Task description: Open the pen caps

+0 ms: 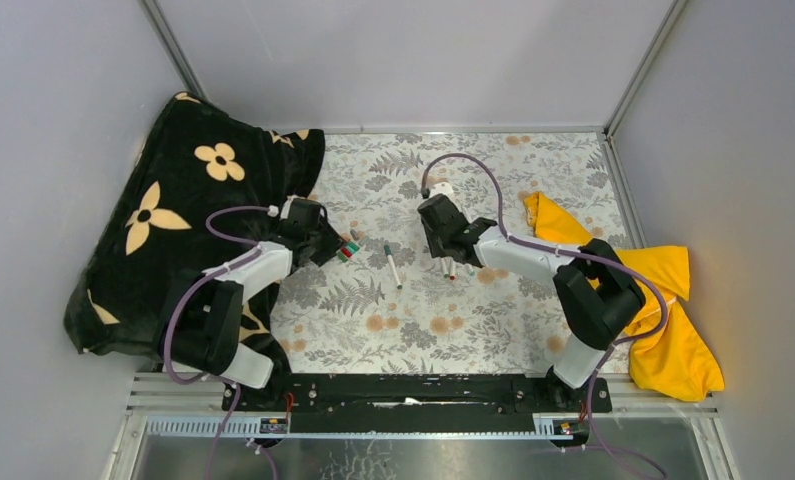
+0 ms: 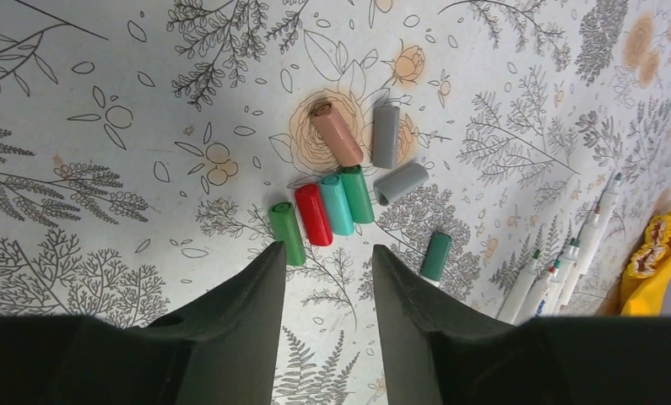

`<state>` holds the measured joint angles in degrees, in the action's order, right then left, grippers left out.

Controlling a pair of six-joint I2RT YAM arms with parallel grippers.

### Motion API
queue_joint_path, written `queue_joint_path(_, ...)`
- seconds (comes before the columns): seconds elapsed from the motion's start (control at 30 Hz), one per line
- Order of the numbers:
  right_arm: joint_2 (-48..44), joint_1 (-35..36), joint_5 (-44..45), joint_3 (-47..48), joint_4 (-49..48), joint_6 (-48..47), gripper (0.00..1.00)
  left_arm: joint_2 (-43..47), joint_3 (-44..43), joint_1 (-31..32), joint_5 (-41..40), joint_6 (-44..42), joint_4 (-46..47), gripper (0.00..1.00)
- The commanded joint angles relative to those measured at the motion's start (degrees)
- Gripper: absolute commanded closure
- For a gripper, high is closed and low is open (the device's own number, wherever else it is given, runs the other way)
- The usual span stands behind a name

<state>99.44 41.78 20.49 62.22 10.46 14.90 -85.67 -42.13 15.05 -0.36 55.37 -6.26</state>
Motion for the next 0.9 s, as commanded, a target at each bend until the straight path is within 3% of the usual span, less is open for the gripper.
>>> queue_joint_path(0.0, -3.4, 2.8, 1.0, 4.1, 0.3, -3.0, 0.58, 2.8, -1.1, 0.3, -2.2, 0.4, -1.3, 0.51)
queue_joint_path(0.4, 5.5, 8.5, -8.1, 12.6, 3.2, -1.2, 0.57, 8.3, -2.5, 0.3, -1.4, 0.2, -3.5, 0.42)
queue_joint_path(0.87, 12.8, 11.8, -10.0, 15.4, 4.8, 1.1, 0.57, 11.4, -2.6, 0.3, -0.4, 0.4, -3.9, 0.41)
